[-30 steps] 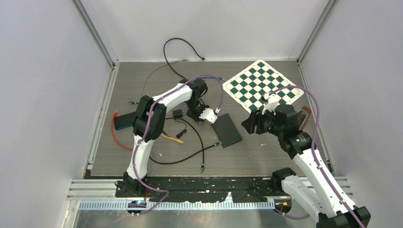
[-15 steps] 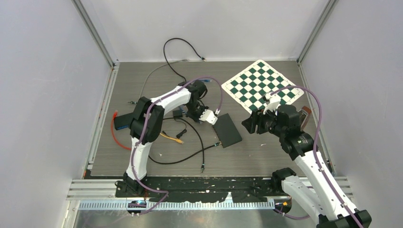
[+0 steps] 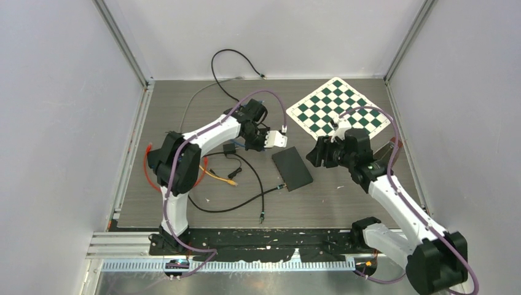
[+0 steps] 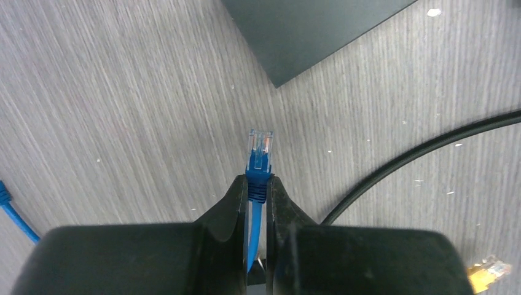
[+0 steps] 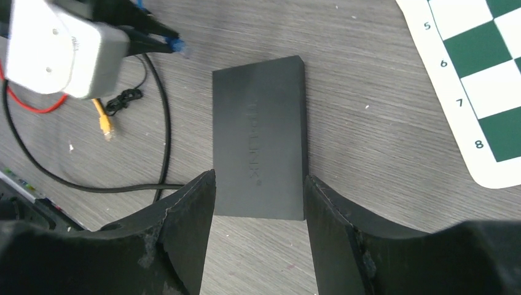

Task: Insert the plug into the switch port
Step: Pick up the connector from the center of the board.

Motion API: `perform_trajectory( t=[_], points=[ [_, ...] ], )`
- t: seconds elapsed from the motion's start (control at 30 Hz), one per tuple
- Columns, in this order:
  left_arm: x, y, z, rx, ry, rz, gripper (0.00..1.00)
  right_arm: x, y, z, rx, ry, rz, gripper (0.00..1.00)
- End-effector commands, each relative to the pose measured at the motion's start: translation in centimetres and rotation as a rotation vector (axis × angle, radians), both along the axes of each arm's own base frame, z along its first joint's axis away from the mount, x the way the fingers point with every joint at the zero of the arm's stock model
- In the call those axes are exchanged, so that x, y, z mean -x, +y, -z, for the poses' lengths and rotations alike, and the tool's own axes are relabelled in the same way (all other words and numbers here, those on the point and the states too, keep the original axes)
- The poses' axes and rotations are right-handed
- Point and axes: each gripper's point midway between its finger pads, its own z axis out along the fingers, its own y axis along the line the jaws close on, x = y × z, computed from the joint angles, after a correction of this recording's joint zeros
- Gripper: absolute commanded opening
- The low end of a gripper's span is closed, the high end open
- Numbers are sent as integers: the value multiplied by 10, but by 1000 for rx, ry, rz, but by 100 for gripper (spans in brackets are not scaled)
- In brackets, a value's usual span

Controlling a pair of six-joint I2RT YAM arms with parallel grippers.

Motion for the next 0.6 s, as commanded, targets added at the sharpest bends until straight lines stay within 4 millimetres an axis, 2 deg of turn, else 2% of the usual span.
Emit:
perform_trajectory(
  t=[0.0,0.1,0.2,0.37,0.57],
  points=[
    [4,-7,-28,80,-42,-138,0,-30,3,-6,-6,-52,36,62],
    [14,-9,-42,120,-50,-202,0,-40,0,-6,-3,-64,53,62],
    [13,-9,-49,159,-27,-321,0,-46,3,1,-13,-47,38,63],
    [17,-8,-36,139,61,-455,0,-54,8,13,-24,-29,6,63],
    [31,-3,-13,42,149,-589,0,-69,14,33,-19,43,-7,63]
  ],
)
